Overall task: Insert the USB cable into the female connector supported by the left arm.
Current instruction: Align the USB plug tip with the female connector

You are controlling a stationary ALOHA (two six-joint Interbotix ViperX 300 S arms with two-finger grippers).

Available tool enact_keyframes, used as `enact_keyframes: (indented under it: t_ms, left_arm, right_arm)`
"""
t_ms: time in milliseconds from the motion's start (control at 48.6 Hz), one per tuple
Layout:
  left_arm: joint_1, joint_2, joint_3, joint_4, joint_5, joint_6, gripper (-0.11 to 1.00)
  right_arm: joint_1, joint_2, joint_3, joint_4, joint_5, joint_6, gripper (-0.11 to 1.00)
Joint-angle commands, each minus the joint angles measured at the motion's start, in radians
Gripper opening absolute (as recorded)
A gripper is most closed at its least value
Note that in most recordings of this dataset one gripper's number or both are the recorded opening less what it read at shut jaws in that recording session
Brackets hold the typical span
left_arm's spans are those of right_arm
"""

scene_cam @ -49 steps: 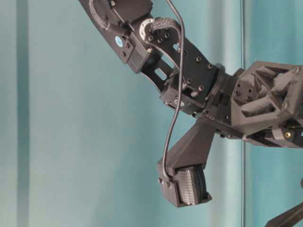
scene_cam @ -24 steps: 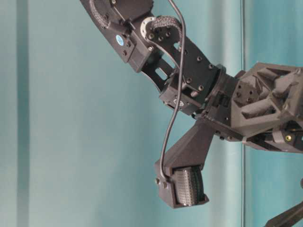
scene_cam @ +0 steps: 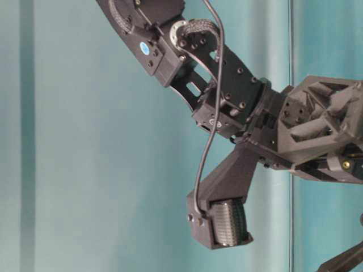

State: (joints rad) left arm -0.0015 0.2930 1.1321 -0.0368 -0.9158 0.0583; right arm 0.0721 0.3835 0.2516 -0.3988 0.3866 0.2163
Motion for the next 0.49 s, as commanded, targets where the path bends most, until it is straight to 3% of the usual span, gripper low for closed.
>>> enact_keyframes:
  t_ms: [0,474]
  left_arm:
    - [-0.014,-0.008,-0.012,0.003,0.008,0.009,0.9]
    - [-0.015,-0.014,-0.012,0.003,0.008,0.003,0.9]
  right_arm:
    - [-0.002,-0.011,-0.026,-0.006,-0.008,0.0,0.21]
    - [0.0,-0.005,-0.044,-0.006,-0.008,-0.003,0.21]
